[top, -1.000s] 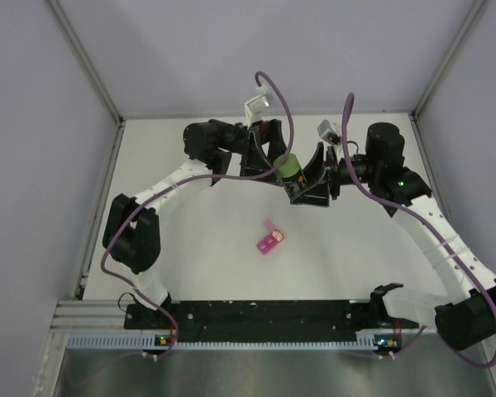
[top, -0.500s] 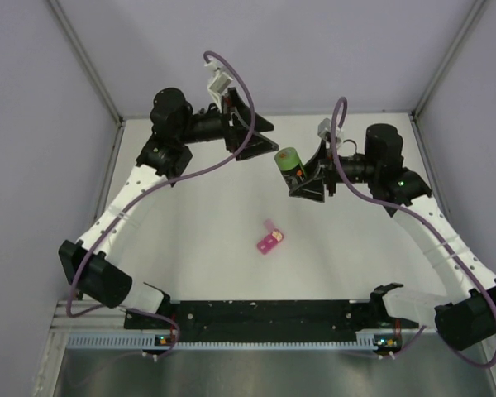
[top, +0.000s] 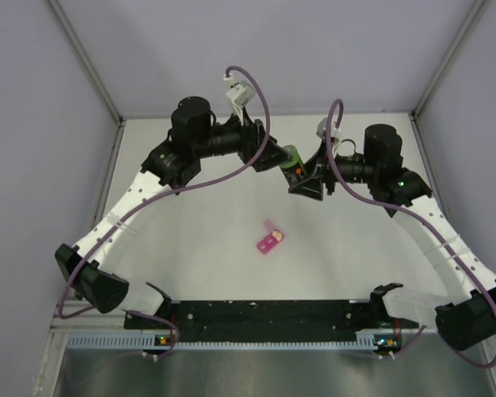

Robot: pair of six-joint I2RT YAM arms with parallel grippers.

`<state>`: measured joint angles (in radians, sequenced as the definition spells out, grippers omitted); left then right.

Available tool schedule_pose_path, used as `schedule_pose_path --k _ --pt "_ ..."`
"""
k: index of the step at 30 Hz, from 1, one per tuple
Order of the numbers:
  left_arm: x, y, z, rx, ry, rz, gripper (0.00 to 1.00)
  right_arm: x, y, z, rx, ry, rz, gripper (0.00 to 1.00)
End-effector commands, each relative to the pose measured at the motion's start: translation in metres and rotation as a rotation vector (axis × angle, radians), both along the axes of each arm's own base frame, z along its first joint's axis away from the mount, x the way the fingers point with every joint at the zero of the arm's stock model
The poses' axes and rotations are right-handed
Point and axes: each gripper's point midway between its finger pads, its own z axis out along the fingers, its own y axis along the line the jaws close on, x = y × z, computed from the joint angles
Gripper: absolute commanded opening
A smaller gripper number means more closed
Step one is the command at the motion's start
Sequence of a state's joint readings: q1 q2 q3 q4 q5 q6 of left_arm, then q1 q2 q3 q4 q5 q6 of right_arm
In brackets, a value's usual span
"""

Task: Sort the pills into containers
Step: Screw the lid of the pill bottle onto the pill bottle.

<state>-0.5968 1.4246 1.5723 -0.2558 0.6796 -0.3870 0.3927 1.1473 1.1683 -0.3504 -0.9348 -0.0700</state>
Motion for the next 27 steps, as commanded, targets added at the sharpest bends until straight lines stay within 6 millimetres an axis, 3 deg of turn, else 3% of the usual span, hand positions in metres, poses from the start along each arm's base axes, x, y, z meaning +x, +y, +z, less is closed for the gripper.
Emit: schedule_pose_path --k 1,9,15,20,21,25,27 --pt "-0.004 -0.004 0.003 -0.007 -0.006 0.016 0.99 -0.003 0.002 0.037 0.038 -0.117 0.010 0.00" --pt "-0.009 -0.019 -0.009 0.023 0.016 -0.005 0.99 0.000 0.001 0.033 0.031 -0.119 -0.003 0.00" --pt "-0.007 -0.025 -0.026 0.065 -0.006 0.001 0.85 0.001 0.001 0.030 0.030 -0.116 -0.006 0.00" --pt "-0.005 -0.027 -0.027 0.073 -0.022 -0.001 0.60 0.000 0.001 0.028 0.028 -0.114 -0.006 0.00" --pt "-0.006 -0.028 -0.026 0.072 -0.028 -0.008 0.41 -0.001 0.001 0.028 0.031 -0.115 -0.005 0.00" --pt "-0.008 -0.029 -0.026 0.069 -0.034 -0.026 0.00 0.000 0.000 0.027 0.031 -0.114 -0.014 0.04" --pt "-0.011 -0.029 -0.025 0.063 -0.038 -0.035 0.00 0.000 -0.001 0.026 0.026 -0.119 -0.020 0.13"
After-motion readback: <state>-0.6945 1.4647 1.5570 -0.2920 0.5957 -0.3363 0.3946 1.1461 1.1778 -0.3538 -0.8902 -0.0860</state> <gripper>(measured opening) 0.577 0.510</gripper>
